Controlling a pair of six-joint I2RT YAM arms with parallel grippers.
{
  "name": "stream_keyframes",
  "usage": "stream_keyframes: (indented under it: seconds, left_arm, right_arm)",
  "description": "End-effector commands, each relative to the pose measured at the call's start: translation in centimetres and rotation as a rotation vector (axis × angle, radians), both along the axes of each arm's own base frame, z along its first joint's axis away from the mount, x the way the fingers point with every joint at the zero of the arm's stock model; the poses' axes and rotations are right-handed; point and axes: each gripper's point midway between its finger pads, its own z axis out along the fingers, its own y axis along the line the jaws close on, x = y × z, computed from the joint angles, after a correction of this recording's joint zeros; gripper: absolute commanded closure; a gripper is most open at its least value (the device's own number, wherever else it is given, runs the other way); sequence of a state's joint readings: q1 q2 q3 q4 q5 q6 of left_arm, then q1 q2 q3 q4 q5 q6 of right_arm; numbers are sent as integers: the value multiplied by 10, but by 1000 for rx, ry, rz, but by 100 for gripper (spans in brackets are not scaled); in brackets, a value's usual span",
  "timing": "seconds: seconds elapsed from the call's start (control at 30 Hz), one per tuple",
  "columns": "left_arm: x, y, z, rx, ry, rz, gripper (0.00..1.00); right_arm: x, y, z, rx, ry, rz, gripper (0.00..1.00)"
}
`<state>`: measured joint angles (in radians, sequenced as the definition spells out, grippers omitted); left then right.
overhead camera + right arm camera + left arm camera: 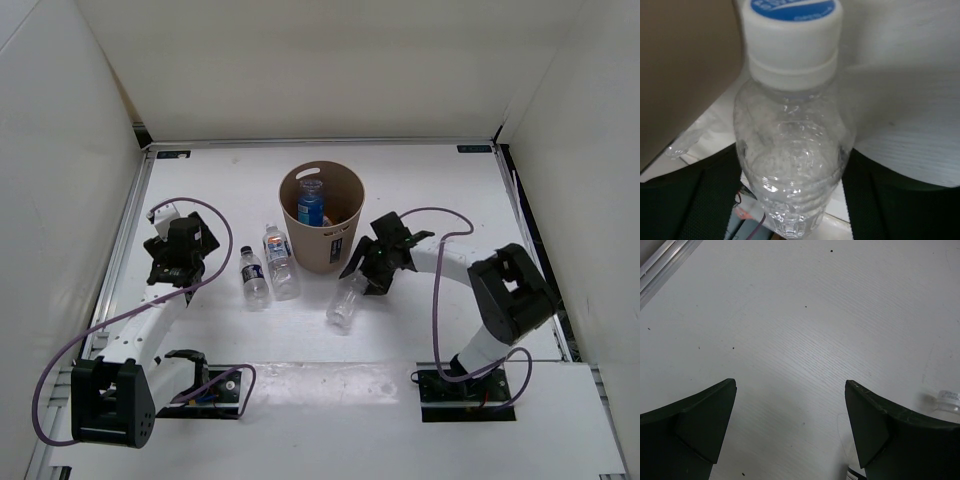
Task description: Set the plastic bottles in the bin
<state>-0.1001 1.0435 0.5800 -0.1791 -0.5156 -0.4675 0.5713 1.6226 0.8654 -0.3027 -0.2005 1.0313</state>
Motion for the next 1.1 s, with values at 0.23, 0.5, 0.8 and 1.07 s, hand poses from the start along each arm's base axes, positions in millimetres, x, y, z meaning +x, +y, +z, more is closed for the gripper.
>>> stream_keyframes:
  seconds: [0.23,0.5,0.8,1.07]
  left_arm:
    - [-1,3,3,2,-7,14,0]
    - [-2,5,3,-1,-9,21,0]
    - [-1,3,3,-5,-14,13,0]
    - [-1,3,1,-6,-7,9,0]
  right_arm:
    - [-9,4,-10,45,15,-50,55]
    - [-9,-57,82,-17,-355,-268,71]
    - [23,-87,338,-46,-1178,-94,80]
    - [80,-26,400,-184,-1263,131,80]
